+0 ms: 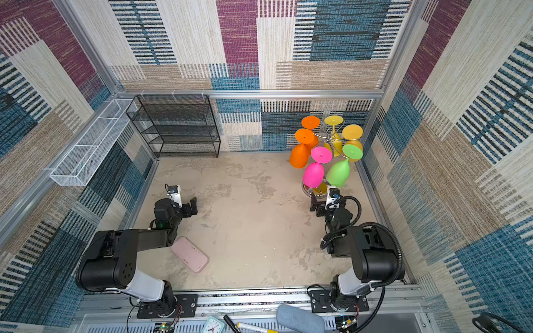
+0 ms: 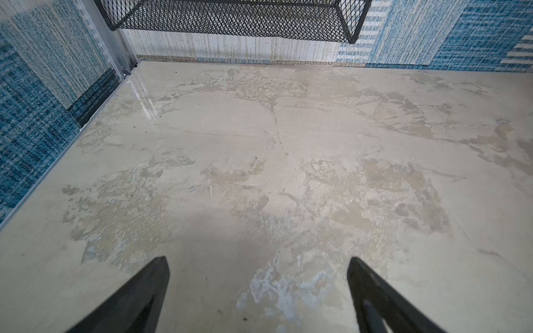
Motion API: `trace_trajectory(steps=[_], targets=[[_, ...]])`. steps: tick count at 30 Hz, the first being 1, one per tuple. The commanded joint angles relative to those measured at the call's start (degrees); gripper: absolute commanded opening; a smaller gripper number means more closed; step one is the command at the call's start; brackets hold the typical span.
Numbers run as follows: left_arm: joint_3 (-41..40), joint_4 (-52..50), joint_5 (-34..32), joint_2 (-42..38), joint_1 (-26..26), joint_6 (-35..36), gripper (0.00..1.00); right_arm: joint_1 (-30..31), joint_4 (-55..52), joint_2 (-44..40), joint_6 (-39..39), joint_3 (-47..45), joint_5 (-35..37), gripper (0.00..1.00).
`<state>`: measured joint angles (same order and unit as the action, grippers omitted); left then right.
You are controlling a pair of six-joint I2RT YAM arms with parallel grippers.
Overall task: Take the wine glass off the wine glass rack
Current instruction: Pick up the wine glass from the wine glass rack.
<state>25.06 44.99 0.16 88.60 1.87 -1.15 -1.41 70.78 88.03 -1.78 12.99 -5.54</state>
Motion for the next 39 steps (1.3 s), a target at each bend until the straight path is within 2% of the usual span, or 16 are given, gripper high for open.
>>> trace_trajectory(steps=[1, 39], targets=[[-0.01, 0.8, -0.13, -0.18, 0.06, 1.24, 0.99, 0.0, 0.83, -0.31, -0.27, -0.07, -0.04, 1.0], [0.27, 0.37, -1.57, -0.09, -0.92, 1.68, 0.99, -0.31, 0.58, -0.19, 0.11, 0.11, -0.21, 1.0]])
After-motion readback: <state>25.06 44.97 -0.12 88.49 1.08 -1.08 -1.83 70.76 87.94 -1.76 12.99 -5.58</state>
